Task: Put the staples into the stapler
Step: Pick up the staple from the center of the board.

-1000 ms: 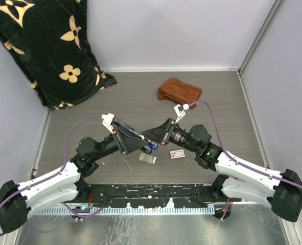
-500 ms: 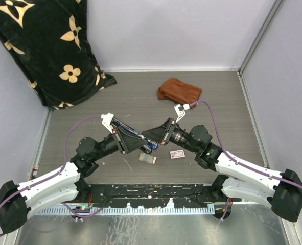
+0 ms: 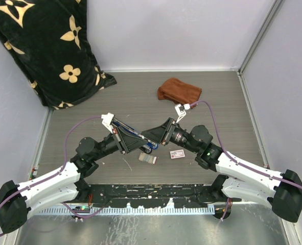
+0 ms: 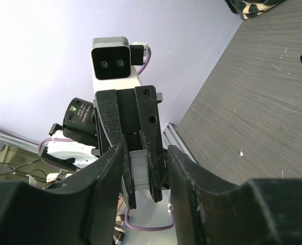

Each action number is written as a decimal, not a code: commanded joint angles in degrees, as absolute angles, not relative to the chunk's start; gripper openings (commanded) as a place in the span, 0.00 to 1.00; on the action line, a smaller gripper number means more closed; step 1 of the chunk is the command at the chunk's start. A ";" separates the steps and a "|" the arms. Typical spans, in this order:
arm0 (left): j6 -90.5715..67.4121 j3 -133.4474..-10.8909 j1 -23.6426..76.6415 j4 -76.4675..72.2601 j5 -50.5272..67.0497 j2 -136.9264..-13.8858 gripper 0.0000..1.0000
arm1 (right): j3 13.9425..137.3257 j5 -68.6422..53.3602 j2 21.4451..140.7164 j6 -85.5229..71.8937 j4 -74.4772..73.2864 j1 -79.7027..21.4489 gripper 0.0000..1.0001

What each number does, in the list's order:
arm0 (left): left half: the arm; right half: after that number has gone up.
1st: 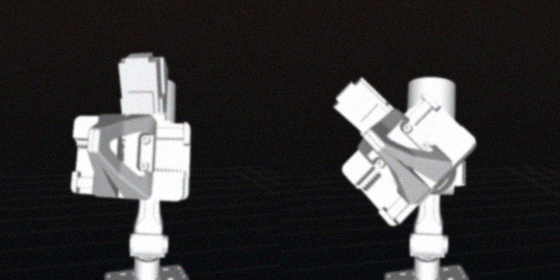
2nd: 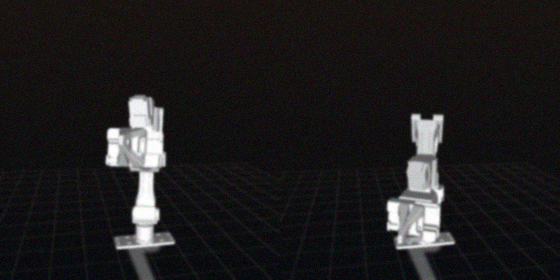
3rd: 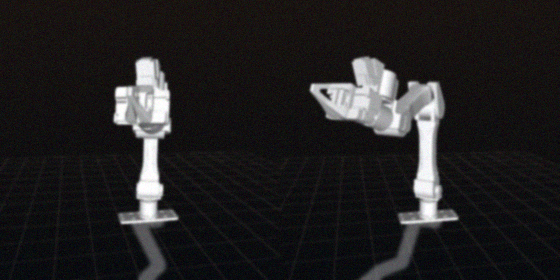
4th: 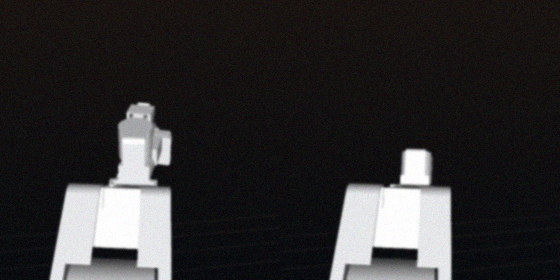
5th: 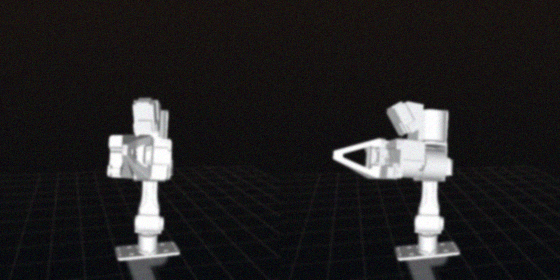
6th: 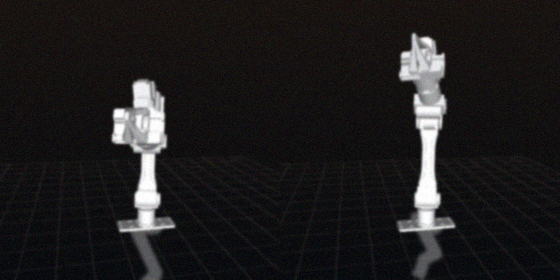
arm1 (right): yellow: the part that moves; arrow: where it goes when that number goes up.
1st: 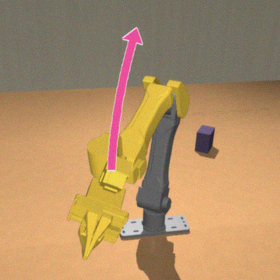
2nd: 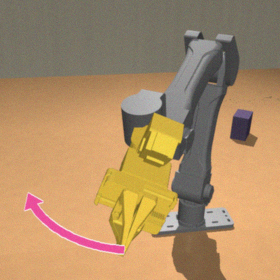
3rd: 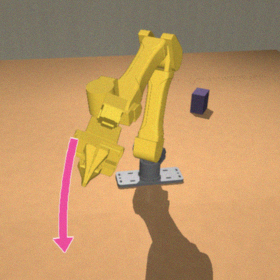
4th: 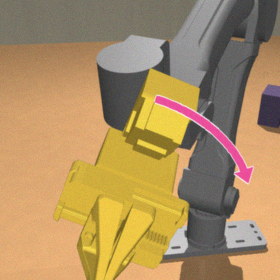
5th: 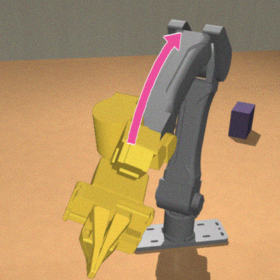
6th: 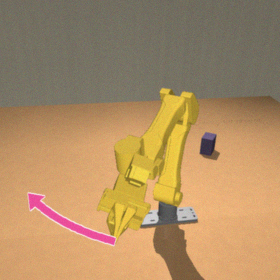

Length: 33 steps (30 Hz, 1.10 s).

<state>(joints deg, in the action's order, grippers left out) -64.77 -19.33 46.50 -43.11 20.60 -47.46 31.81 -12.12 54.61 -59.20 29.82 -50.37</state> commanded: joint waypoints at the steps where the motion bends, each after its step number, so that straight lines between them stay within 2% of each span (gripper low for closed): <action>1: -64.69 -21.61 46.69 -46.36 20.81 -47.47 0.19 | 31.99 -11.76 52.45 -57.51 31.14 -50.10 0.50; 5: -64.33 -21.52 46.72 -45.22 21.30 -47.86 0.19 | 32.29 -10.41 51.30 -55.74 28.93 -50.08 0.62; 9: -60.90 -22.35 46.70 -39.25 22.92 -47.32 0.18 | 34.38 -8.02 49.06 -51.91 21.49 -50.03 0.69; 17: -36.26 -32.57 46.83 -0.84 29.48 -46.52 0.16 | 44.45 -4.52 44.75 -32.75 -6.71 -49.40 0.69; 23: -25.91 -37.92 49.77 6.56 37.80 -50.58 0.14 | 50.91 -20.59 47.19 -19.12 -22.68 -49.39 0.67; 28: -19.30 -41.17 55.01 10.78 40.25 -52.21 0.14 | 52.52 -36.28 48.90 -14.93 -26.81 -49.41 0.68; 33: -19.00 -42.51 57.58 11.29 43.40 -53.08 0.15 | 52.10 -43.04 51.07 -14.33 -26.46 -49.84 0.67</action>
<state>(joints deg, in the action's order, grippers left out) -22.63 -39.11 56.18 9.65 38.35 -52.97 49.74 -33.17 50.35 -17.65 -25.87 -49.39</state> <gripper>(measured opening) 0.180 0.673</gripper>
